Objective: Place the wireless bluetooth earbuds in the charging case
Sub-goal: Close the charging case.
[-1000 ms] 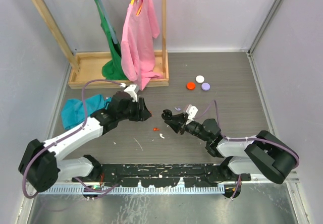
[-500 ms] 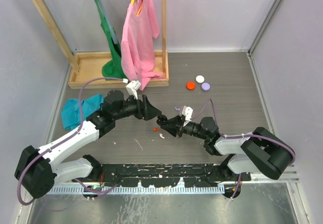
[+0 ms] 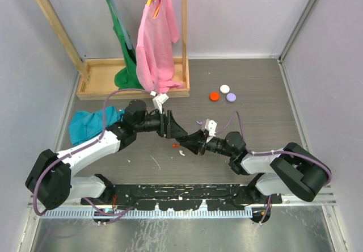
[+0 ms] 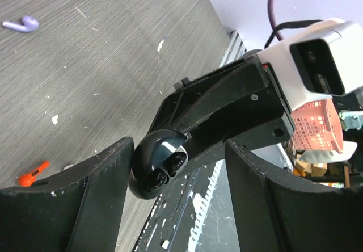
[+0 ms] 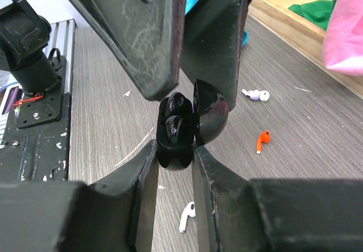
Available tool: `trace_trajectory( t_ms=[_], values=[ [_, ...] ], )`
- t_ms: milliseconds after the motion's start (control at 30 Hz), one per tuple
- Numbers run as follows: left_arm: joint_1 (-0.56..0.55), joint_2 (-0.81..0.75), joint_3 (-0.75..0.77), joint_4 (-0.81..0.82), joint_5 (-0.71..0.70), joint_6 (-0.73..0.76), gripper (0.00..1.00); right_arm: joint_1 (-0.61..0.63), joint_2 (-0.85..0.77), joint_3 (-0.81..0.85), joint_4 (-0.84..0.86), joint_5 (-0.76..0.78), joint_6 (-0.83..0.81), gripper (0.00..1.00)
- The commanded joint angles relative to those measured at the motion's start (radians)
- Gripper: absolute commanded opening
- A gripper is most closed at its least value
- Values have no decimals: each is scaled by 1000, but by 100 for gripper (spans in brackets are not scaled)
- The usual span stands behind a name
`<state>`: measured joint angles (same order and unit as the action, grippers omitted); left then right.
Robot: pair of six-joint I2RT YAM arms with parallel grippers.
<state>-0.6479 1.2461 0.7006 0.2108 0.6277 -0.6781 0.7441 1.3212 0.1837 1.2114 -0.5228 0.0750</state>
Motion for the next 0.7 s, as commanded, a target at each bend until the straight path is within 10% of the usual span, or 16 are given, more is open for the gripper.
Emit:
trace_trajectory(
  t_ms=[0,400,667],
  values=[
    [3,-12,18,126,124,-30,66,1,-6,28,82,3,8,2],
    [3,-63,-5,153,220,-38,65,0,17,46,52,16,27,2],
    [2,-189,2,-173,-139,139,69,-32,3,88,-86,132,113,2]
  ],
)
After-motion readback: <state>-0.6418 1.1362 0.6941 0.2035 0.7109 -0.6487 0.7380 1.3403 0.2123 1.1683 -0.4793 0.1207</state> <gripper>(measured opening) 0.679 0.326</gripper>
